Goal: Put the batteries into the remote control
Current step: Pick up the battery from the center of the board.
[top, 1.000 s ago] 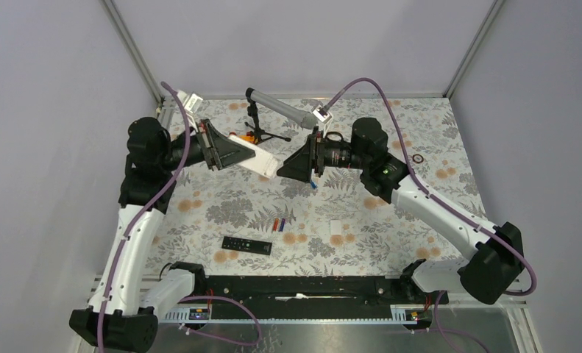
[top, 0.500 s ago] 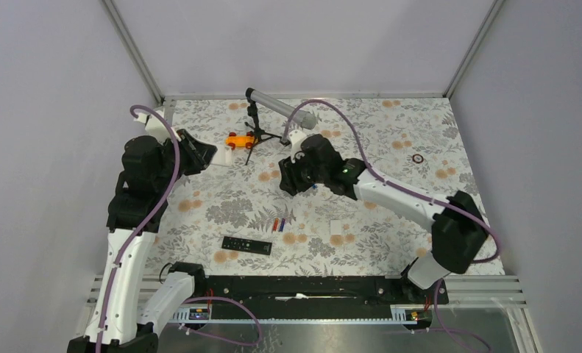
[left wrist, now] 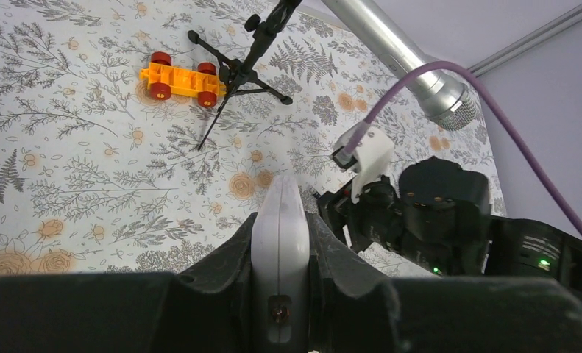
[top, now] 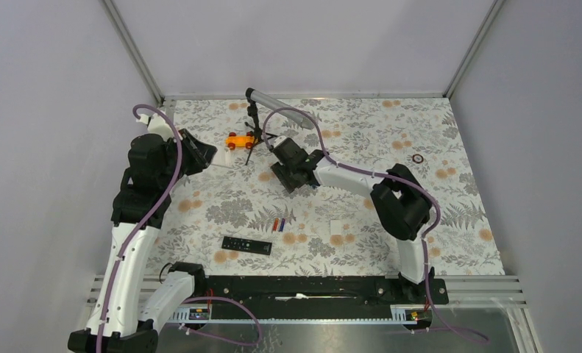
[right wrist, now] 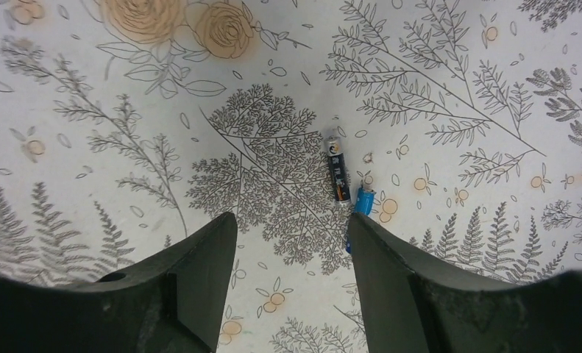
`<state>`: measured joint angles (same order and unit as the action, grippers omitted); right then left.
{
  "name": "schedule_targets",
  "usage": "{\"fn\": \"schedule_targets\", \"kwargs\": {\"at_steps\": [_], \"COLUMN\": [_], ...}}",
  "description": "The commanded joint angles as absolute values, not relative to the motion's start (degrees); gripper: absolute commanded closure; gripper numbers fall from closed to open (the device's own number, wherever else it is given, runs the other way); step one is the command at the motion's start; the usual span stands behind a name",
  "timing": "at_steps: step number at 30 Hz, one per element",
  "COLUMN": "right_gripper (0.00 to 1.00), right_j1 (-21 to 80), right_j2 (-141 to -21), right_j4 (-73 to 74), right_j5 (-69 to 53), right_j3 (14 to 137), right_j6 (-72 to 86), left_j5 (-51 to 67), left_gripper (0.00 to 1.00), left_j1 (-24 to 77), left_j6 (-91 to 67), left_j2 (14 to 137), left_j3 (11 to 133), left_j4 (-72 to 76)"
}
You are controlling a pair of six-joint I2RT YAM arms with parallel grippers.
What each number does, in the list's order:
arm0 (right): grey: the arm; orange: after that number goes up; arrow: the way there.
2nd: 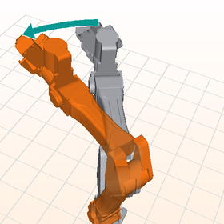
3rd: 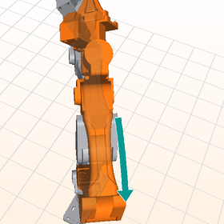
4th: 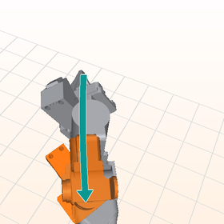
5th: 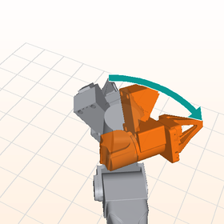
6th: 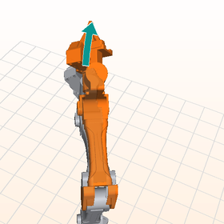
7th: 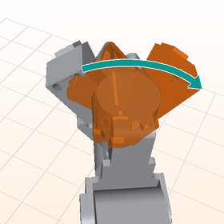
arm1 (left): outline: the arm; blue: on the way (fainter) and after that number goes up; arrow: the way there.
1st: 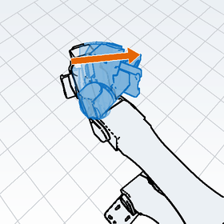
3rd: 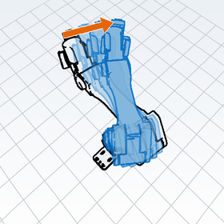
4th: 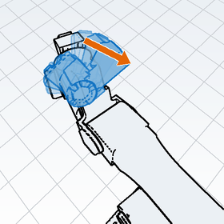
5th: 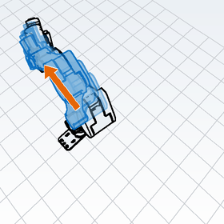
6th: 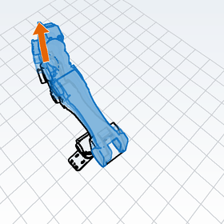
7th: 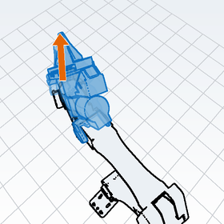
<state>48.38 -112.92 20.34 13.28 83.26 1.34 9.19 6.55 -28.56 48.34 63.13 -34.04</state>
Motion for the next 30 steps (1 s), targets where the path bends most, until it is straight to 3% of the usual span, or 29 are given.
{"fn": "schedule_targets", "kwargs": {"at_steps": [1,22,30], "right_gripper": [0.34,0.38,0.54], "right_j1": [48.7,43.1,42.6], "right_j2": [-116.8,-121.6,-122.5], "right_j4": [25.4,22.1,22.1], "right_j5": [18.0,7.5,4.1], "right_j3": [88.1,89.3,89.5], "right_j6": [0.3,-2.8,-2.6], "left_j5": [9.1,10.0,10.0], "left_gripper": [1.0,1.0,1.0], "left_j1": [6.2,6.2,6.2], "left_j6": [-29.1,-29.6,-29.6], "left_j2": [48.3,50.3,50.4], "left_j3": [63.4,64.4,64.7], "left_j4": [-30.2,-29.4,-29.4]}}
